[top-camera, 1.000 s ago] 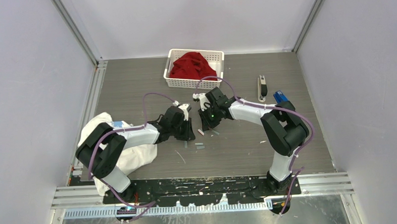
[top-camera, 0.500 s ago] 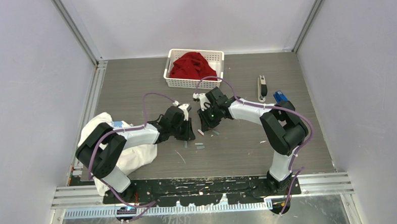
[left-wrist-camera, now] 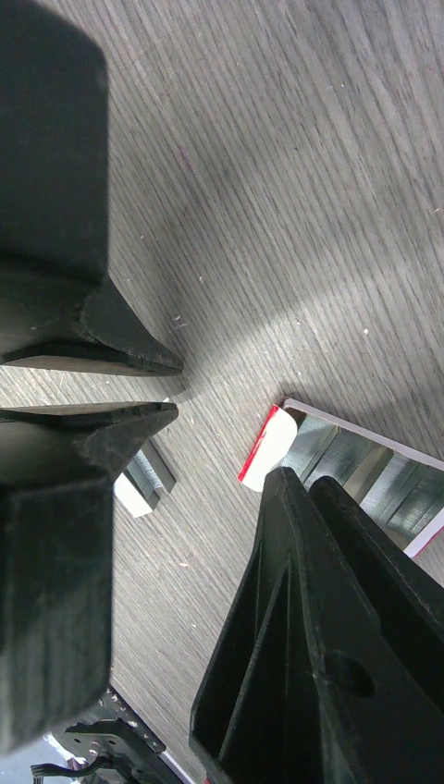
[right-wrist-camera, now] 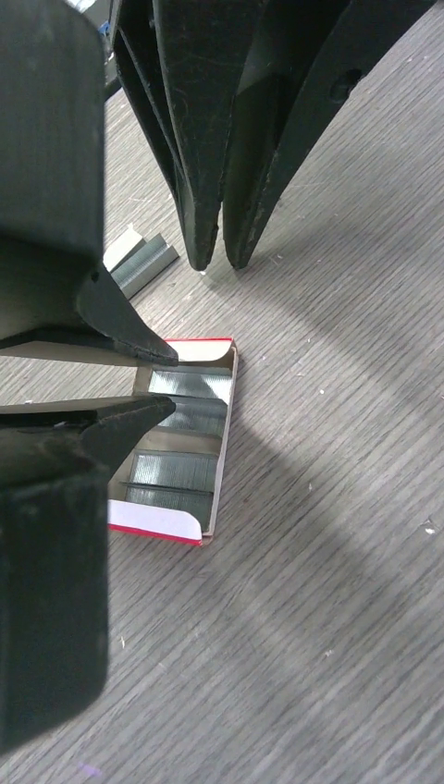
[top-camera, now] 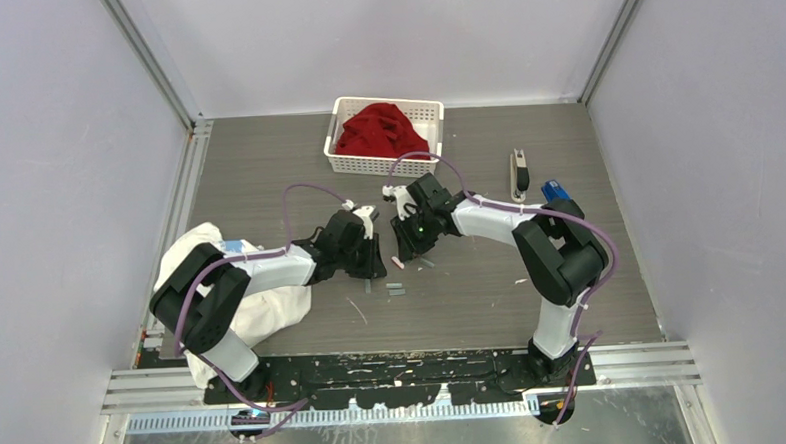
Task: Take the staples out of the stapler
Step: Adjust the staple in the staple box.
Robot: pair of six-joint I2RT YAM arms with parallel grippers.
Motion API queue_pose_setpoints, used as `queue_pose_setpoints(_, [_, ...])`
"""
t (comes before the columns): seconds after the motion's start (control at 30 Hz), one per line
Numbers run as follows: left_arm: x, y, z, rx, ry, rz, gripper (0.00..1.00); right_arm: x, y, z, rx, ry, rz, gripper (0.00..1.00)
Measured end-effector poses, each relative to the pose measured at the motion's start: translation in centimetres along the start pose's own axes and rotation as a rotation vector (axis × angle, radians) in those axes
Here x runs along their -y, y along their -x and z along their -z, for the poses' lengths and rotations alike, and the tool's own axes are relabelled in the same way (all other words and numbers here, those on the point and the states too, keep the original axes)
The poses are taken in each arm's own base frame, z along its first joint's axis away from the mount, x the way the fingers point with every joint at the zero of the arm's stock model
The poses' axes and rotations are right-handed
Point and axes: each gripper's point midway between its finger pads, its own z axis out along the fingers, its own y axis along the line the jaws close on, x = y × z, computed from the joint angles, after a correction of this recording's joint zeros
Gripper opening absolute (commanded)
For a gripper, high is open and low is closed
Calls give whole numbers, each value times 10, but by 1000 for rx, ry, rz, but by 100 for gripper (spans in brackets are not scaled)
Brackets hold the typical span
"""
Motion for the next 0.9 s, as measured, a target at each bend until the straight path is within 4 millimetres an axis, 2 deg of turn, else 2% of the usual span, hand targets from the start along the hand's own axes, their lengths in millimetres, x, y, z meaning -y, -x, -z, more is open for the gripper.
queue_pose_setpoints(0.9, [4, 2, -5, 3, -24, -2, 18, 0, -3, -2, -13, 51, -59, 28])
